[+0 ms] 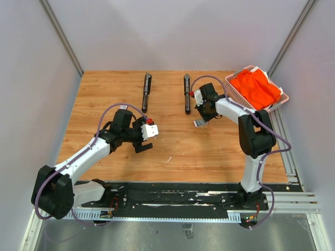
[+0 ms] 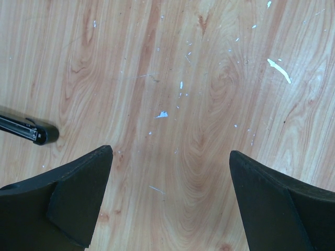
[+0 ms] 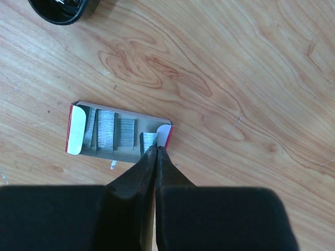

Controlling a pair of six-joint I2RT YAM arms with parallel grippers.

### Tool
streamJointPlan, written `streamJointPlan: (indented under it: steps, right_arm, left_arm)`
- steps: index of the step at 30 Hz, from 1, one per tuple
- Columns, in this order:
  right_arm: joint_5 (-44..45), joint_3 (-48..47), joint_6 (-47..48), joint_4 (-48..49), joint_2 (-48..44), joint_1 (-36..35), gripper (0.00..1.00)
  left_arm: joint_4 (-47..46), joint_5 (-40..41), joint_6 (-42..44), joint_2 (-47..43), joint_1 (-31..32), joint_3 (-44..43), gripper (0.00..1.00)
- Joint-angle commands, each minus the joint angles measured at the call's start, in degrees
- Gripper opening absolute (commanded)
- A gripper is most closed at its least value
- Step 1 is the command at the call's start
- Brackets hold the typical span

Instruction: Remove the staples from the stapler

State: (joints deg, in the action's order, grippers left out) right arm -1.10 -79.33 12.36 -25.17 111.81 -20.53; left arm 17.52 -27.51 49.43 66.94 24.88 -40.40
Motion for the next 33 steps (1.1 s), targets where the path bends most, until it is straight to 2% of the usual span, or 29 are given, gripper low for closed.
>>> streamJointPlan:
  steps: [1, 33]
  right_arm:
    - [1.88, -0.56, -0.54, 0.52, 1.39, 0.10, 0.01]
    - [6.28, -1.00, -0.06, 1.32, 2.87, -3.35, 0.03]
  left_arm:
    - [-1.85, -0.27, -0.30, -0.76, 0.16, 0.74, 0.98]
    - [-2.10, -0.05, -0.28, -0.83, 0.21, 1.00, 0.98]
